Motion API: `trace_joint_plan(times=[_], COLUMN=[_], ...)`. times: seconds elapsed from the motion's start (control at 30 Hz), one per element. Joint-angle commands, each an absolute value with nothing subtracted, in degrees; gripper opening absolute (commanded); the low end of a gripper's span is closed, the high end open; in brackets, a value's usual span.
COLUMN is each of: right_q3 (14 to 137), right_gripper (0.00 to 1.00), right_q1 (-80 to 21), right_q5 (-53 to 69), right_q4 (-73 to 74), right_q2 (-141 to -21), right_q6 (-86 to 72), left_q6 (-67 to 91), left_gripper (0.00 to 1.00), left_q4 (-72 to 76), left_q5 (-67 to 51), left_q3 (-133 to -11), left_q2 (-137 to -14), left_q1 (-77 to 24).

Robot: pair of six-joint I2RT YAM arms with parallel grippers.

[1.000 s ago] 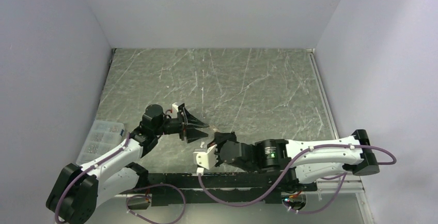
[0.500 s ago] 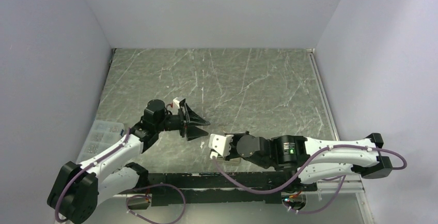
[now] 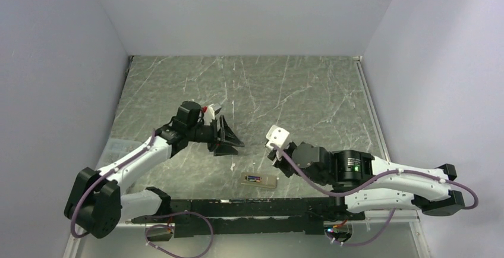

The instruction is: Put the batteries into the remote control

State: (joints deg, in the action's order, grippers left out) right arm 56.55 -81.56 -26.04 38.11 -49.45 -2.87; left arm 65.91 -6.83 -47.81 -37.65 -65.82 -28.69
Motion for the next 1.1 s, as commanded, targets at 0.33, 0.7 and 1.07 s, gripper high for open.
trace_joint_plan(times=[0.33,0.7,1.07], right_q3=[52.6,48.9,46.7], right_gripper=[0.00,0.00,0.00], right_q1=[-77.0,-76.3,-75.3], right_q5=[-19.8,-18.6,-18.5], right_q4=[39.2,38.0,37.5], right_q2=[-40.6,-37.6,-36.3], right_q6=[-23.2,-27.7,-30.0], left_q6=[41.4,39.8,41.5], left_gripper=[0.59,0.57,0.54], left_q4=[-19.1,-16.0,-13.9], left_q5=[-41.1,-35.6,-33.9], left_q3=[-47.9,-47.6,-44.6], left_q2=[-84.8,-92.4,-93.5], left_q1=[-37.2,-41.1,-45.5])
